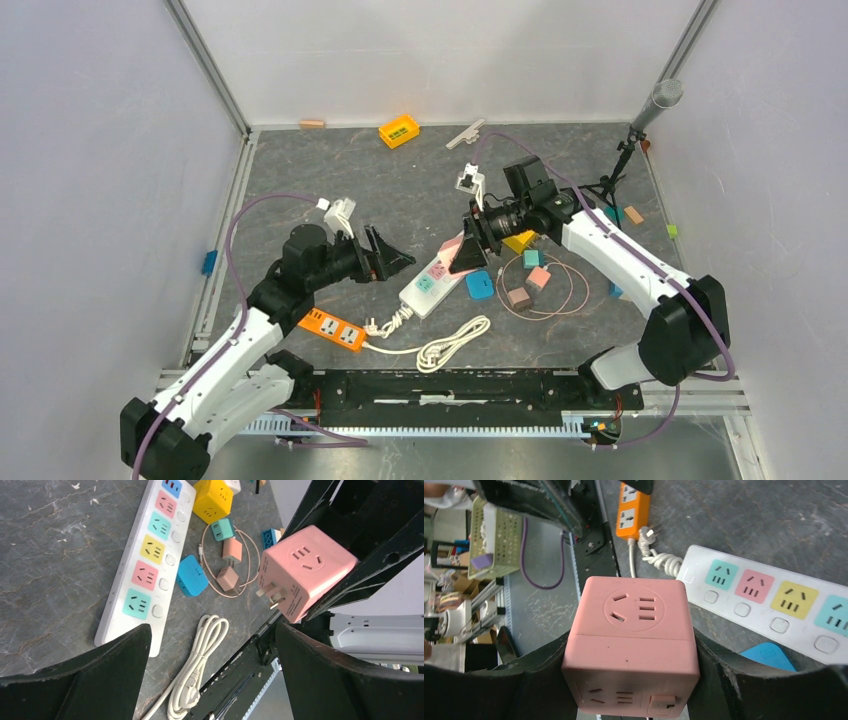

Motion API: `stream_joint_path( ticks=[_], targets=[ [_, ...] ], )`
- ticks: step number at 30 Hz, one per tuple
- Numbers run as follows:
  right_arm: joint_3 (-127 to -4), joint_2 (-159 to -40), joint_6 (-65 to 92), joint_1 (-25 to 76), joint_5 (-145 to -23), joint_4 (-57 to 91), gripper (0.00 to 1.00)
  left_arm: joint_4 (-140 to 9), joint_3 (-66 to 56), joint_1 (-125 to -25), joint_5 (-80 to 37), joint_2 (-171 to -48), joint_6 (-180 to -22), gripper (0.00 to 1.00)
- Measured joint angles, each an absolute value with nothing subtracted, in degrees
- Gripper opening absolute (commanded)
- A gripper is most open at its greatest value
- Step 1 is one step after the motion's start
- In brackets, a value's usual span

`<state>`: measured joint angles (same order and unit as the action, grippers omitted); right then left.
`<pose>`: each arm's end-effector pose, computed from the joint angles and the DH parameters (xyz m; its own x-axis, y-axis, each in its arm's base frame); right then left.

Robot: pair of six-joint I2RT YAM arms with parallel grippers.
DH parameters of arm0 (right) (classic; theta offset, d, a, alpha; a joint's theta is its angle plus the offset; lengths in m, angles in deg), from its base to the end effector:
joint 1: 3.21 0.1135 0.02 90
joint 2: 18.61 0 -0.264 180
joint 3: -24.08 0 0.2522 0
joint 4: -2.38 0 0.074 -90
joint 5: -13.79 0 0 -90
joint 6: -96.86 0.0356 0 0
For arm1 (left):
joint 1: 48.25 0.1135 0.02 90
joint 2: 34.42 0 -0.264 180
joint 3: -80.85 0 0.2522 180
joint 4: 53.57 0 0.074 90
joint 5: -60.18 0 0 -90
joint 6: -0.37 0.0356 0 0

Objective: Insert the plug

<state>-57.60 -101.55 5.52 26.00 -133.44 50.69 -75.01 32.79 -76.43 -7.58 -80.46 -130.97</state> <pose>0.2474 0.1726 0.2990 -0.6469 -0.3762 -0.6633 -0.7554 0.1976 0.6247 0.1608 -0.1014 0.2769 -0.7166 -0.3097 -0.6250 0.3708 0.5897 -0.7174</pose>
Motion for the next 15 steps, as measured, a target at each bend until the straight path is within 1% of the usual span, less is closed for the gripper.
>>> stream_joint_path(
  ticks=[5,9,15],
  targets=[
    [-57.6,-101.5,10.1,26.0,-128.1,49.2,0.0,-77.1,32.3,-76.4,-8.7,-81.8,-129.4,1.0],
    [-57.6,-100.3,10.7,26.0,-124.7,47.9,0.0,-78.2,31.6,-76.4,-8.8,-82.3,-128.5,1.0],
    [-60.6,-97.3,11.0,25.8,-116.5,47.2,0.0,-78.7,30.4,-76.4,-9.3,-82.6,-127.6,1.0]
  ],
)
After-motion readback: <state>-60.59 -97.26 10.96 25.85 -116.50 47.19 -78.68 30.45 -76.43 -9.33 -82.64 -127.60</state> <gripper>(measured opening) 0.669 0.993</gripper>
